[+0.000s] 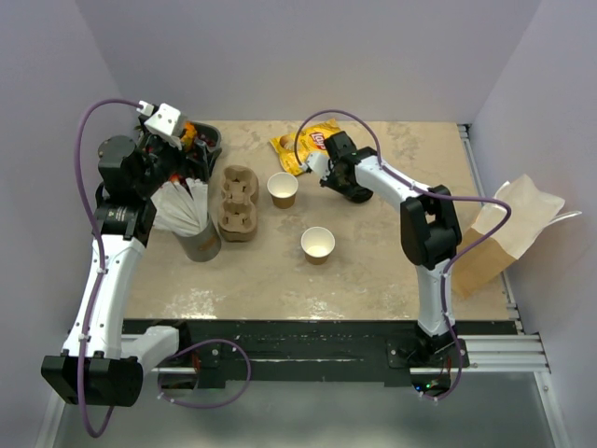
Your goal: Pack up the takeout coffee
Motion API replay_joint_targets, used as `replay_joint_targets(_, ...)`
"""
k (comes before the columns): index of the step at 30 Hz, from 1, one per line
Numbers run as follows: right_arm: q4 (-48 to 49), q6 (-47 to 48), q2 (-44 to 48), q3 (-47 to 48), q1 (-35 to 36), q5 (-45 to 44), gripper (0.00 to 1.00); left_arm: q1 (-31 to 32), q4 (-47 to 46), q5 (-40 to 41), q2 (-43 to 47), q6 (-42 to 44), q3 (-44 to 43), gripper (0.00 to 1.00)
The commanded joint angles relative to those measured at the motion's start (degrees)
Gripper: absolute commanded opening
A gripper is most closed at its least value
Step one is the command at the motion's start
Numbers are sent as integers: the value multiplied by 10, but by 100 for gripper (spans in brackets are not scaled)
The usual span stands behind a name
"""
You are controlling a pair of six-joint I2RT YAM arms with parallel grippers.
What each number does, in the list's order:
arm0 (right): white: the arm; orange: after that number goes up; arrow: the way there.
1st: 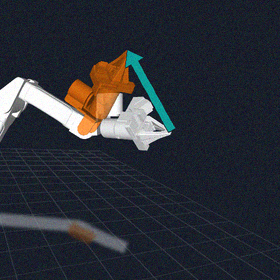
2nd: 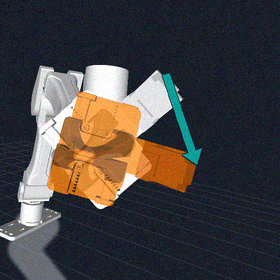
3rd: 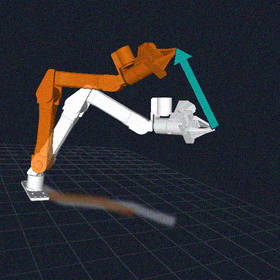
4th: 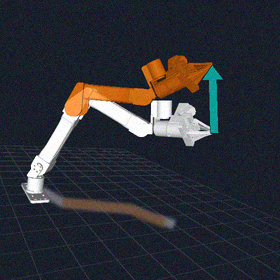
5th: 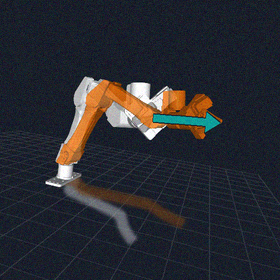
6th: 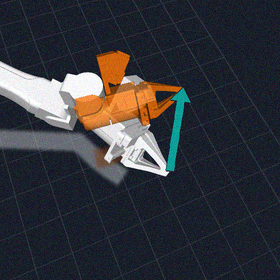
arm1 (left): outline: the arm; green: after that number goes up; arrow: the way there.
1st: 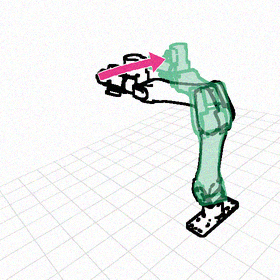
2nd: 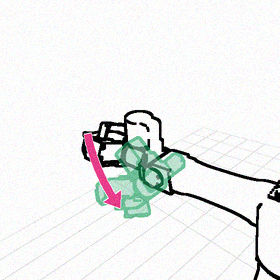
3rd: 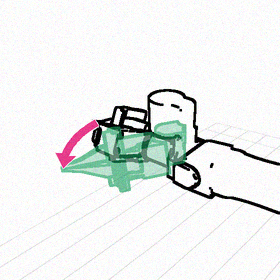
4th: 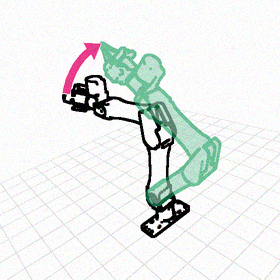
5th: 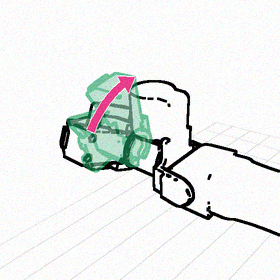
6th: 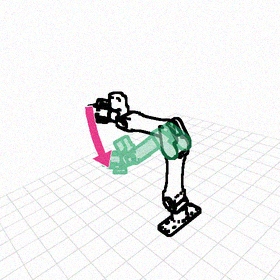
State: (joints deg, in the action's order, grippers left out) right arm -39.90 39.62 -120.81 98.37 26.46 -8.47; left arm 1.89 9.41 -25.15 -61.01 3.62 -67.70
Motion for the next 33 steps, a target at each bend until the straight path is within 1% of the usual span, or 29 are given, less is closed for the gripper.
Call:
replay_joint_targets(1,-3,-15,-11,24,-4,-14,22,-6,-31,-9,-1,-6,-4,97)
replay_joint_targets(7,-5,-15,-14,23,-5,-14,21,-6,-31,-8,2,-7,-1,97)
replay_joint_targets(11,-5,-16,-16,23,-5,-16,24,-6,-30,-7,1,-7,-1,97)
replay_joint_targets(18,-5,-16,-17,24,-4,-15,24,-6,-28,-6,2,-6,-3,97)
replay_joint_targets(21,-7,-17,-14,24,-5,-13,27,-6,-28,-6,1,-7,-4,97)
replay_joint_targets(24,-6,-16,-14,23,-5,-13,28,-6,-29,-6,1,-8,-4,97)
replay_joint_targets(33,-3,-13,-14,24,-5,-19,20,-6,-28,-6,3,-8,-2,97)
